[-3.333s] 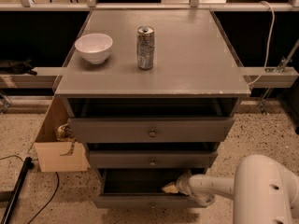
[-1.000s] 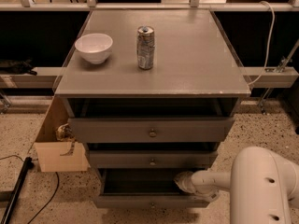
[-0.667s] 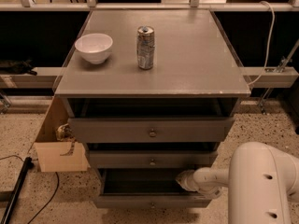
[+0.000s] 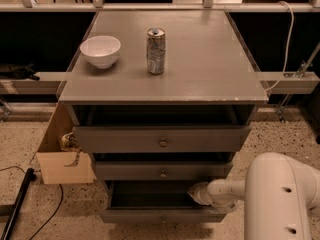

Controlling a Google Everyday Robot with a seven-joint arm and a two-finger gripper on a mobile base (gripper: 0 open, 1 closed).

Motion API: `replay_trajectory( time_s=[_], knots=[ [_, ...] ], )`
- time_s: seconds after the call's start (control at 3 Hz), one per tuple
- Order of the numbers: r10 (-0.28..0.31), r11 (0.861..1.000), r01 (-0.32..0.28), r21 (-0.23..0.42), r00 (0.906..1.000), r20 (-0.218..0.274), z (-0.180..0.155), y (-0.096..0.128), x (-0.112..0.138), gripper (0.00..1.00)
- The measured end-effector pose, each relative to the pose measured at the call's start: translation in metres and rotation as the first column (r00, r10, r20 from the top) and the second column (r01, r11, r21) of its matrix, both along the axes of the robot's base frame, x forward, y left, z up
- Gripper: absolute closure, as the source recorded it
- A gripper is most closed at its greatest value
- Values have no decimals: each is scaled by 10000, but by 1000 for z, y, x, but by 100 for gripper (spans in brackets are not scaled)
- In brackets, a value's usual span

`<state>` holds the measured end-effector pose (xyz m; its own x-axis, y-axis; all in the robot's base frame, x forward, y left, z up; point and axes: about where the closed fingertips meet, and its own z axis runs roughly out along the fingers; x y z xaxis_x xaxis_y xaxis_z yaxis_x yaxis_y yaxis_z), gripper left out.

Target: Open bottom drawer

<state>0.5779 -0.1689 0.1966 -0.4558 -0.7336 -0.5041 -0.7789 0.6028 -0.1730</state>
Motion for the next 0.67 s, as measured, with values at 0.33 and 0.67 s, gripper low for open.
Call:
replay_trajectory(
  time_s=[0.33, 0.67],
  knots=[
    [-35, 9999, 39, 131, 9996, -266, -10, 8, -9, 100],
    [65, 10000, -67, -56, 9994, -349, -14, 7, -23, 100]
  ],
)
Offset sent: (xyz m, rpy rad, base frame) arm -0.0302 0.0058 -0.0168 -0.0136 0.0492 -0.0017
